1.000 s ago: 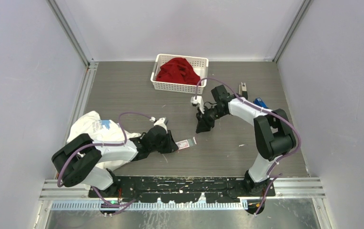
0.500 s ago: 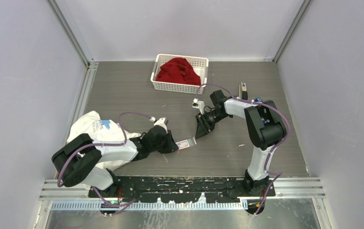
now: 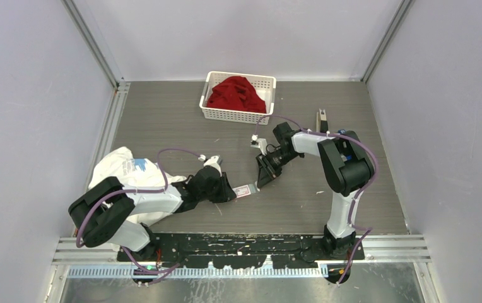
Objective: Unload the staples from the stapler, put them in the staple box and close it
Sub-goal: Close the staple box at the center of the board.
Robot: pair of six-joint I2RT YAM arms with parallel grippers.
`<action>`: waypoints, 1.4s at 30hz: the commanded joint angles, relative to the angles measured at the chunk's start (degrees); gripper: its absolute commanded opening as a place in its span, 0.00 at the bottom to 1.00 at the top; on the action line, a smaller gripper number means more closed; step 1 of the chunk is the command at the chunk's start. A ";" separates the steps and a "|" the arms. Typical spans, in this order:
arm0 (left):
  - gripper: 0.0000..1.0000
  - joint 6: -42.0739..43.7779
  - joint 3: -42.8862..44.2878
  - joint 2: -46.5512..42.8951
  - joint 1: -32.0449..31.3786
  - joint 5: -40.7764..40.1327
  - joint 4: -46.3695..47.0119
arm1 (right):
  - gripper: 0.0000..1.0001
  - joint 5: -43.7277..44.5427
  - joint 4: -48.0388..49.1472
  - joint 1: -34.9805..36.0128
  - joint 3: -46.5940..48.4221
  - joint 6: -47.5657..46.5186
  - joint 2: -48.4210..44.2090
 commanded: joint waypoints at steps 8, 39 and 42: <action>0.22 1.82 -0.65 1.86 0.05 -0.62 -2.45 | 0.23 1.21 0.94 1.34 1.69 1.77 0.64; 0.22 1.20 0.81 5.39 0.04 1.96 -0.26 | 0.19 0.24 1.76 3.83 2.07 2.88 0.77; 0.22 1.20 0.94 5.54 0.02 2.09 -0.12 | 0.19 -0.20 1.76 3.78 2.09 2.79 0.77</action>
